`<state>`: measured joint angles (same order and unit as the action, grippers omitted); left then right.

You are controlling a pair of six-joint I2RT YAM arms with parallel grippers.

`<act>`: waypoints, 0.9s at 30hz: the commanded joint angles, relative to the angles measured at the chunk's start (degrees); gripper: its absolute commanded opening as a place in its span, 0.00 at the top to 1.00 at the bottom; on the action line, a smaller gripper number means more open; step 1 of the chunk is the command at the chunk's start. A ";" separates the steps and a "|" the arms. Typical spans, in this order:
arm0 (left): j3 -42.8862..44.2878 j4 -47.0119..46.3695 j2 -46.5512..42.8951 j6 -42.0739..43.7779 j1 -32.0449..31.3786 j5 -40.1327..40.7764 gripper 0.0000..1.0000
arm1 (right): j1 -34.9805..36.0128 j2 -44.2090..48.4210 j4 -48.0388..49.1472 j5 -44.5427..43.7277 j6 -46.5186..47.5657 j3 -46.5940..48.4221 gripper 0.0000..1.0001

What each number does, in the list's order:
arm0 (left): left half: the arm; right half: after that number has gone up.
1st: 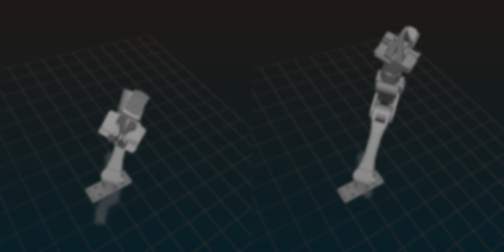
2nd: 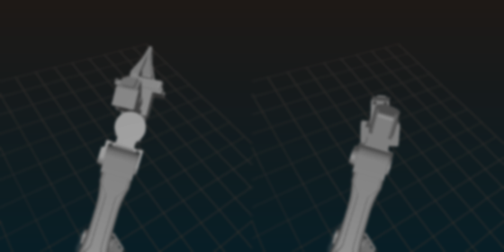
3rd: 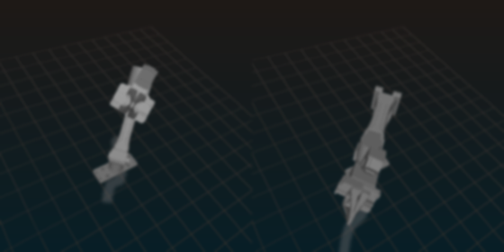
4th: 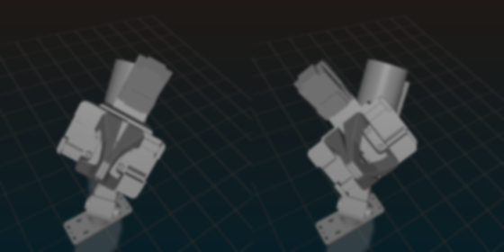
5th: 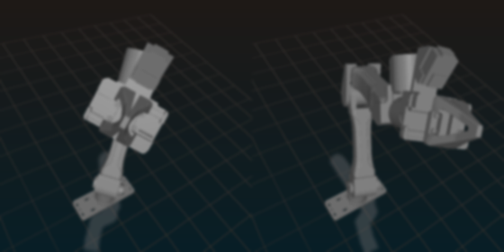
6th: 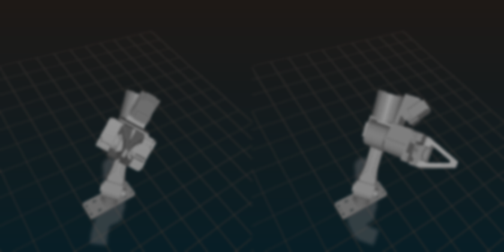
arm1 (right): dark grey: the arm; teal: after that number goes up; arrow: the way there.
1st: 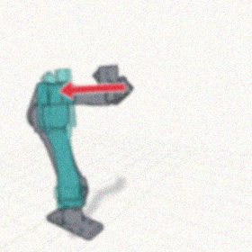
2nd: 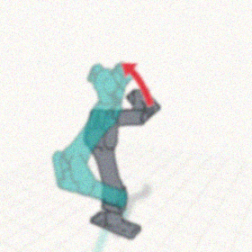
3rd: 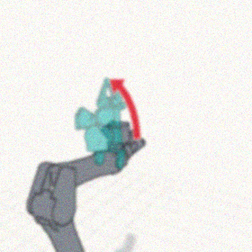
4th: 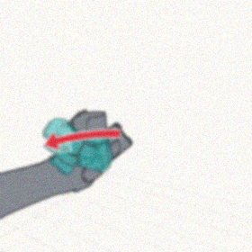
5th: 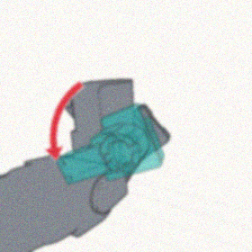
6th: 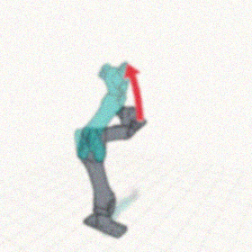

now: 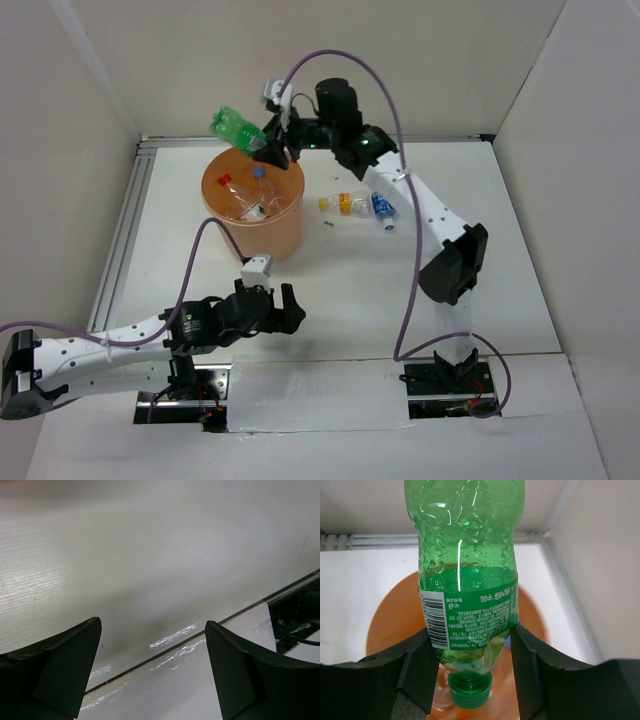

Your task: Put the plastic bottles in the bin

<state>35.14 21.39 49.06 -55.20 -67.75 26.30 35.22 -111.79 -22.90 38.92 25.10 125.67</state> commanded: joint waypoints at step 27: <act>1.60 -4.60 4.47 7.03 -0.63 -1.78 0.03 | -24.23 -2.02 -10.94 -25.98 -11.22 -16.07 0.07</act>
<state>34.76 20.49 52.90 -50.87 -68.07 25.36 10.52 -111.59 -29.47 17.12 12.01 111.50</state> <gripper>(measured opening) 0.971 0.875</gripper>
